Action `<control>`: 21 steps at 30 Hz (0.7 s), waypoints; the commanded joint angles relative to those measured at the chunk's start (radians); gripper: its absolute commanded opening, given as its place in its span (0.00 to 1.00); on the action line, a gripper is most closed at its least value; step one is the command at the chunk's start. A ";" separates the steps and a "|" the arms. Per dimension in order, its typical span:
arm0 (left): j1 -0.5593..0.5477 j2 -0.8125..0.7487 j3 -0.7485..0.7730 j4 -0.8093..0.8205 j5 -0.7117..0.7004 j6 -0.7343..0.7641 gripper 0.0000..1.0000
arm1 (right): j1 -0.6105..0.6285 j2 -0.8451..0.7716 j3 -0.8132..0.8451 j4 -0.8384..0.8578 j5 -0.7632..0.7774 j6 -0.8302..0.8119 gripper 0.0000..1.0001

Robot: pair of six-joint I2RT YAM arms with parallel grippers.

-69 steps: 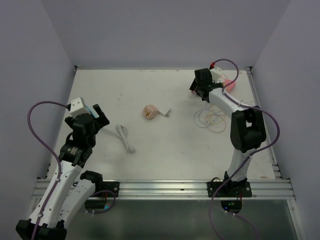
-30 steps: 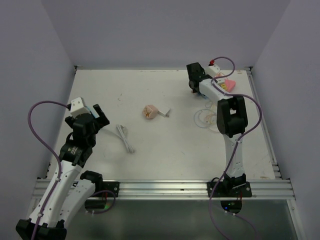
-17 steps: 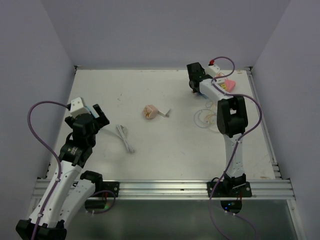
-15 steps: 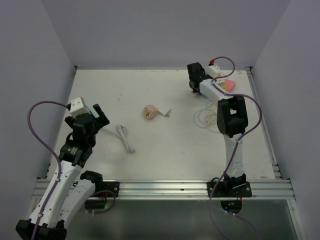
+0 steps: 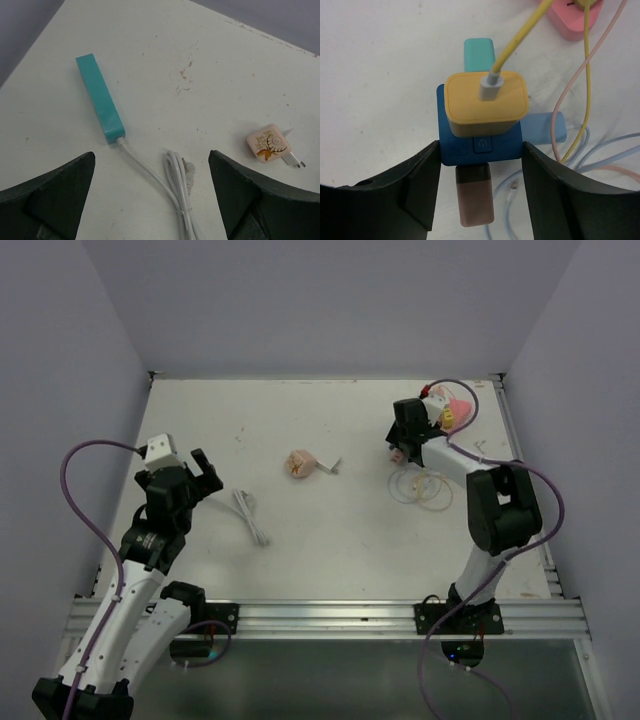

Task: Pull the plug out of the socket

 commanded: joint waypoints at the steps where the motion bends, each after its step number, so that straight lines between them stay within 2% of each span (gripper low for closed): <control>1: 0.005 0.013 -0.005 0.052 0.053 0.032 1.00 | 0.021 -0.164 -0.136 0.105 -0.171 -0.147 0.00; 5: 0.005 0.036 -0.010 0.060 0.115 0.038 0.99 | 0.077 -0.311 -0.276 0.131 -0.274 -0.232 0.00; 10: 0.005 0.097 -0.002 0.043 0.234 0.023 0.99 | 0.200 -0.500 -0.445 0.174 -0.371 -0.265 0.00; 14: 0.005 0.145 0.038 -0.010 0.375 -0.075 0.99 | 0.306 -0.597 -0.530 0.208 -0.419 -0.265 0.00; 16: 0.005 0.156 0.042 -0.029 0.490 -0.115 1.00 | 0.372 -0.633 -0.574 0.228 -0.428 -0.263 0.00; 21: -0.003 0.167 -0.016 -0.031 0.685 -0.279 1.00 | 0.499 -0.640 -0.639 0.323 -0.419 -0.256 0.00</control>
